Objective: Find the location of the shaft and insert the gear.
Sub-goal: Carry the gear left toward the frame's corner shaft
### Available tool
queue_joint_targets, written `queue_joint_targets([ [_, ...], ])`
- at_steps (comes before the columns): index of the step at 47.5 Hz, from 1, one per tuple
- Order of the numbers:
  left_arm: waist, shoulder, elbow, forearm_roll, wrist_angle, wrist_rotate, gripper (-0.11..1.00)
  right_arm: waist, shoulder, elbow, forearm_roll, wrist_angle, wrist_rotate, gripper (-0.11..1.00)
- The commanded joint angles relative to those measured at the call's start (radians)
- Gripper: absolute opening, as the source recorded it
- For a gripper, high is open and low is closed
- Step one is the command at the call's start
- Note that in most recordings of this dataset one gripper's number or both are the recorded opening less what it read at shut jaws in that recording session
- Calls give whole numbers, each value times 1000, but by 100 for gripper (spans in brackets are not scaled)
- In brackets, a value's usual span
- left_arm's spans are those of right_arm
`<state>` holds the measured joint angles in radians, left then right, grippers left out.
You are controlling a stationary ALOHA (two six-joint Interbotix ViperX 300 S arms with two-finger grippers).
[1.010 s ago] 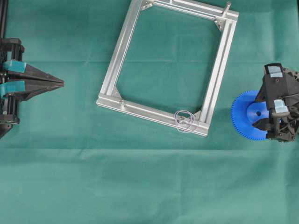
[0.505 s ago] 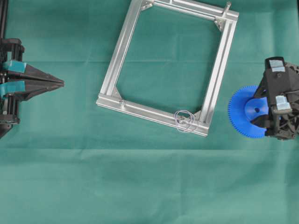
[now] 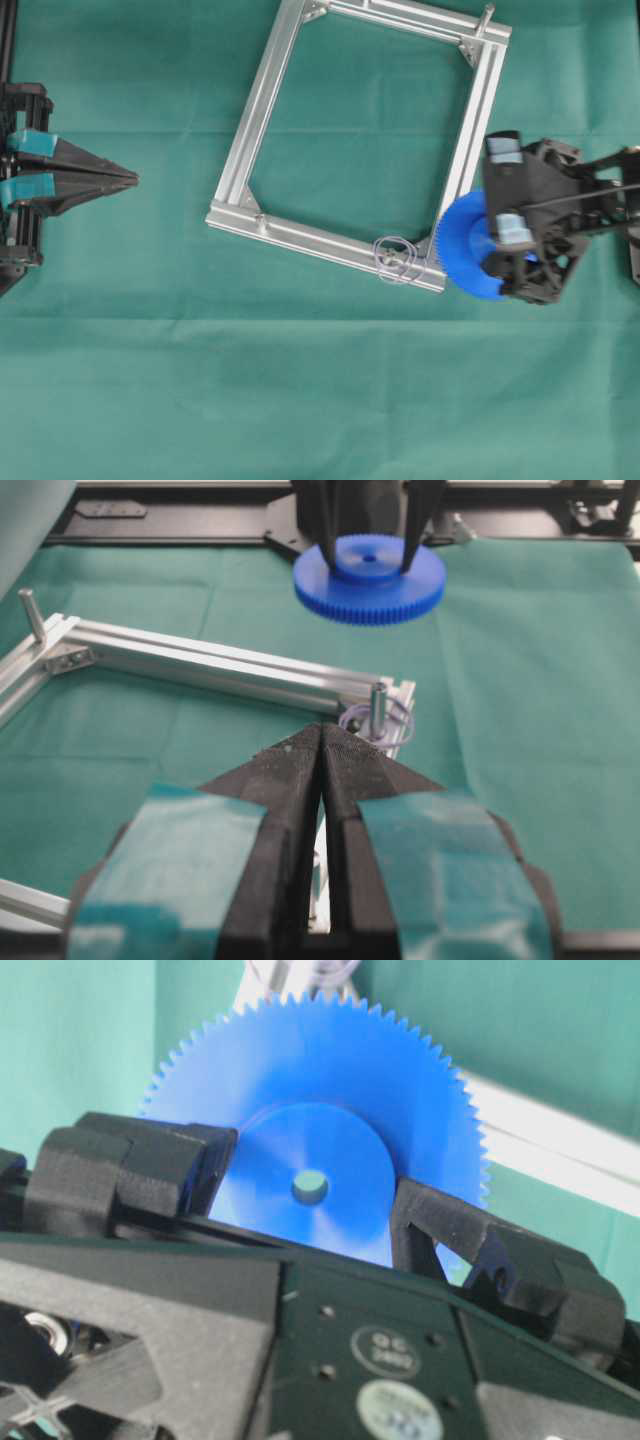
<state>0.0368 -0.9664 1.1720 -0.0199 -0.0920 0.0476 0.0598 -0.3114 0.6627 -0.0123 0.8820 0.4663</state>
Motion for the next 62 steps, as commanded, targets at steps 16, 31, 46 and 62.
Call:
queue_joint_targets([
  [16, 3, 9, -15, -2, -5, 2, 2, -2, 155, -202, -17, 2, 0, 69],
  [31, 3, 8, -15, -2, 8, 5, 2, 0, 233, -284, -52, 17, 8, 69],
  [46, 3, 11, -15, -2, 12, 5, 2, -2, 281, -285, -54, 12, 8, 69],
  [62, 3, 11, -15, -2, 14, 3, 2, 0, 298, -284, -54, 5, 5, 69],
])
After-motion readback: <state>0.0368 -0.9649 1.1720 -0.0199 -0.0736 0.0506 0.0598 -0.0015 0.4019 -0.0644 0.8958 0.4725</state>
